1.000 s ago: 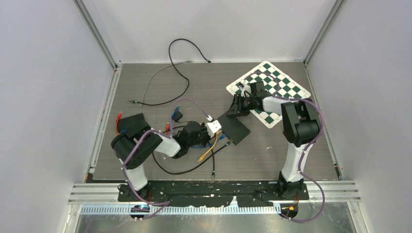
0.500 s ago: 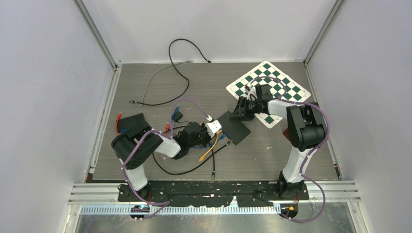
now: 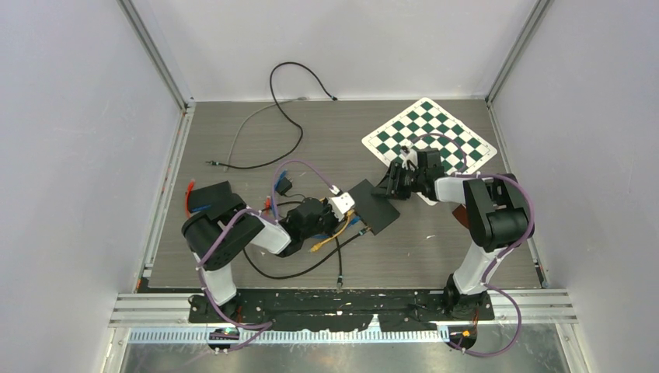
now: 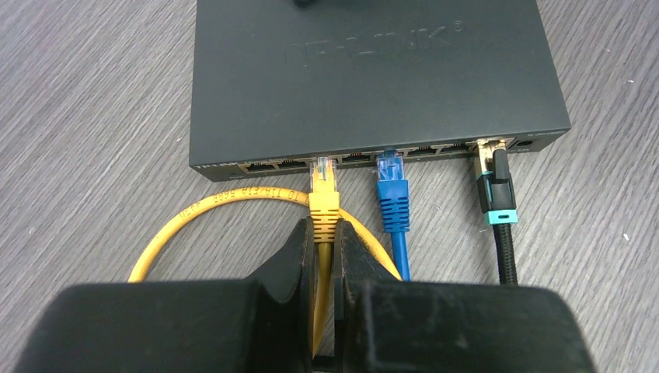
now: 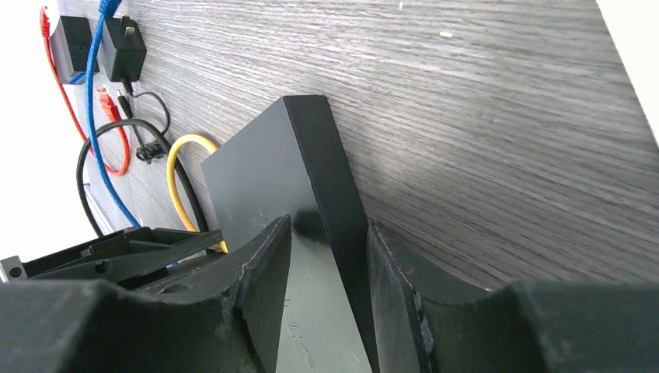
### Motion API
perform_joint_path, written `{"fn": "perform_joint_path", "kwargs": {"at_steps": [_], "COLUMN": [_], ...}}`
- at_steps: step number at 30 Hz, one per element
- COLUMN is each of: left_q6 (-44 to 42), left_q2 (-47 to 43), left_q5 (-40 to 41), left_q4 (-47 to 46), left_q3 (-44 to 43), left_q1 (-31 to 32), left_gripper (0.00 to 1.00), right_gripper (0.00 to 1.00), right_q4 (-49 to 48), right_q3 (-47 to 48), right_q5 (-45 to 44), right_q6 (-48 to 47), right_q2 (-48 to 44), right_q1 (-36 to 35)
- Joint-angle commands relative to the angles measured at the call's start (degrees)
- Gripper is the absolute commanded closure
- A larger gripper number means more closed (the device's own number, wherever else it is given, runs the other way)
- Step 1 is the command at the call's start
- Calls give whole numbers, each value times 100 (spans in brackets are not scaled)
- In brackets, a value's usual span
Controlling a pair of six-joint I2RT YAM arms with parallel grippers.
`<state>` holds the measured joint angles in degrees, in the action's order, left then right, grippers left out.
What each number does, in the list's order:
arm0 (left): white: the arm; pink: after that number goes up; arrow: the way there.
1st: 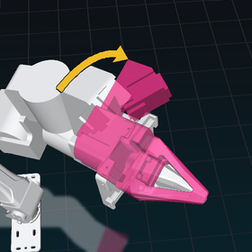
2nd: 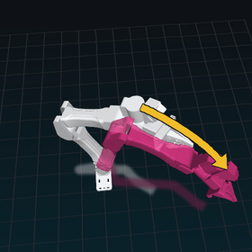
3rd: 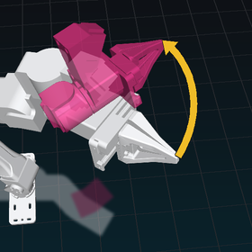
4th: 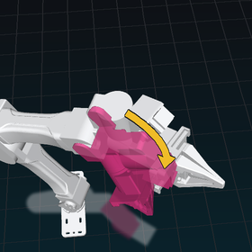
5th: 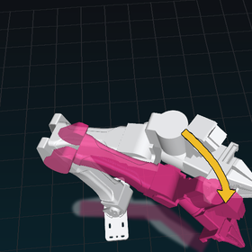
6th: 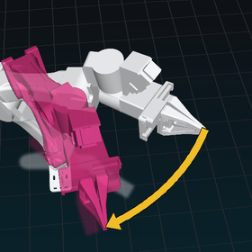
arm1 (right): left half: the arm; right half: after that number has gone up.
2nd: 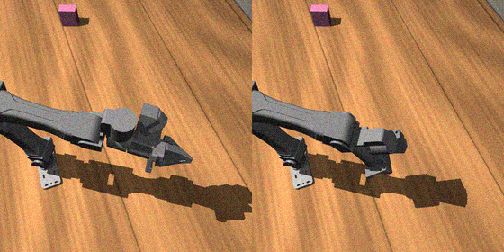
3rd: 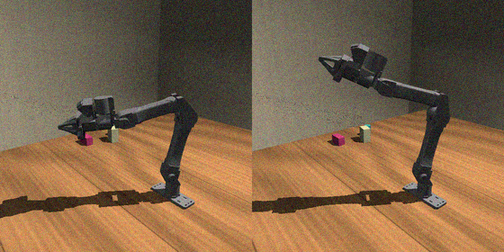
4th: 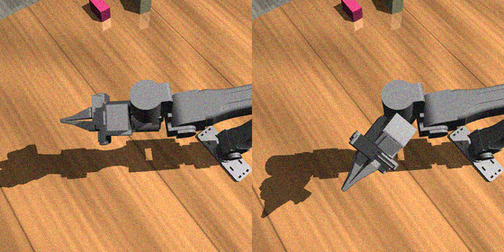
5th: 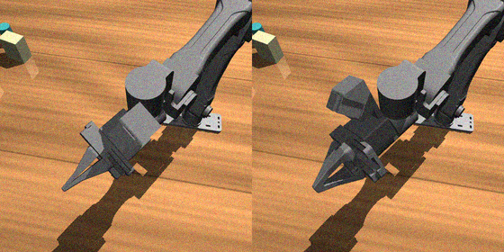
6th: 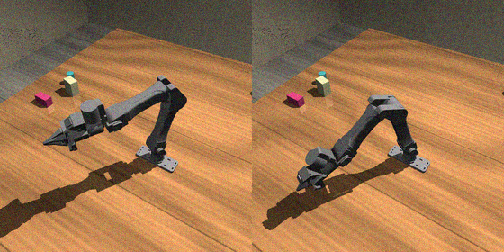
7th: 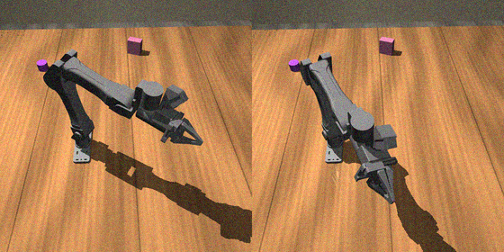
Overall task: Insert the plug into the switch port
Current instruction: Insert the connector into the switch port.
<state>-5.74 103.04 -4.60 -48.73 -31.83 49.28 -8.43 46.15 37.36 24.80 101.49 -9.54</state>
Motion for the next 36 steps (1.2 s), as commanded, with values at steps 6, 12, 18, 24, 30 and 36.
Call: {"fn": "perform_joint_path", "kwargs": {"at_steps": [6, 12, 18, 24, 30, 36], "left_q6": [349, 468, 439, 618, 915, 251], "left_q2": [109, 89, 197, 359, 452, 328], "left_q5": [-186, -175, -125, 257, 797, 595], "left_q4": [-514, -466, -172, 89, 107, 230], "left_q3": [-196, -307, -628, -832, -870, -1121], "left_q1": [91, 91, 91, 91, 91, 83], "left_gripper": [100, 100, 100, 100, 100, 100], "right_gripper": [54, 57, 58, 58, 58, 58], "right_q4": [-12, -349, -528, -1155, -1504, -1940], "right_q3": [-453, -631, -712, -1137, -1532, -1712], "right_q5": [786, 710, 651, 555, 309, 335], "right_q6": [493, 781, 974, 1431, 1760, 2137], "right_q2": [104, -14, 189, 186, -1, -97], "right_q1": [-463, -673, -1098, -1385, -1388, -1502]}}
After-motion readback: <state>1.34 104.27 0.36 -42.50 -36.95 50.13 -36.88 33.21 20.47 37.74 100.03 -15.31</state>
